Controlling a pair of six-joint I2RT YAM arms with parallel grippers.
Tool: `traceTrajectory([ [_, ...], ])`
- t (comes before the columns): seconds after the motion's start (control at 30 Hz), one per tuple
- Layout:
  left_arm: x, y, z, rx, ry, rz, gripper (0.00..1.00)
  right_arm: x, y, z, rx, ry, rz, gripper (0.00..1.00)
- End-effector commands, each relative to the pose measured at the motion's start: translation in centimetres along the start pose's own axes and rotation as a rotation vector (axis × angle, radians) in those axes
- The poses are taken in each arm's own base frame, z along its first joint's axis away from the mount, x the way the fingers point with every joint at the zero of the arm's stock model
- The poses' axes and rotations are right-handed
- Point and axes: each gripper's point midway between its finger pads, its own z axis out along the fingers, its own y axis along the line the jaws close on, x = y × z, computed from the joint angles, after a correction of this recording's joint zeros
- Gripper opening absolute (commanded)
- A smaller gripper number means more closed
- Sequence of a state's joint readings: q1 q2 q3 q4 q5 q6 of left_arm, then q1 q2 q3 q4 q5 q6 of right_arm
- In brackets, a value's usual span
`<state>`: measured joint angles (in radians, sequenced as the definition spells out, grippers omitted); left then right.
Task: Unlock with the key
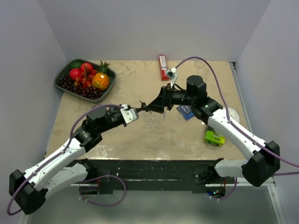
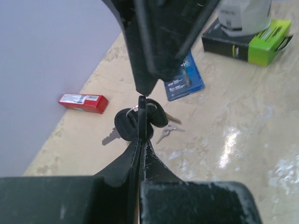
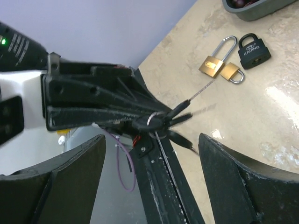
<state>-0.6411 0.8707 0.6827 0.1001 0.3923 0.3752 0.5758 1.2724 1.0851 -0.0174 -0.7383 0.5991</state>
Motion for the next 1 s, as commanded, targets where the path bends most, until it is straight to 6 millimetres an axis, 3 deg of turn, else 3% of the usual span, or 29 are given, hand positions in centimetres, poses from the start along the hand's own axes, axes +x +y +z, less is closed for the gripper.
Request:
traceTrajectory([
  [0.0, -2.3, 1.1, -0.1, -0.08, 0.016, 0.297, 0.0, -1.6, 0.1, -0.3, 0.0, 0.002, -0.029, 0.84],
  [0.23, -2.8, -1.0, 0.4, -0.055, 0.01, 0.399, 0.0, -1.8, 0.7, 0.1, -0.062, 0.044, -0.039, 0.78],
  [0.37, -2.5, -1.9, 0.8, -0.04, 0.03, 0.439, 0.0, -0.2, 0.9, 0.1, -0.076, 0.104, -0.036, 0.77],
  [0.63, -2.6, -2.3, 0.6, -0.062, 0.032, 0.503, 0.0, 2.6, 1.3, -0.1, -0.151, 0.198, 0.026, 0.7],
  [0.97, -1.9, -2.2, 0.9, -0.073, 0.067, 0.513, 0.0, 3.9, 1.2, 0.4, -0.121, 0.24, 0.009, 0.57],
])
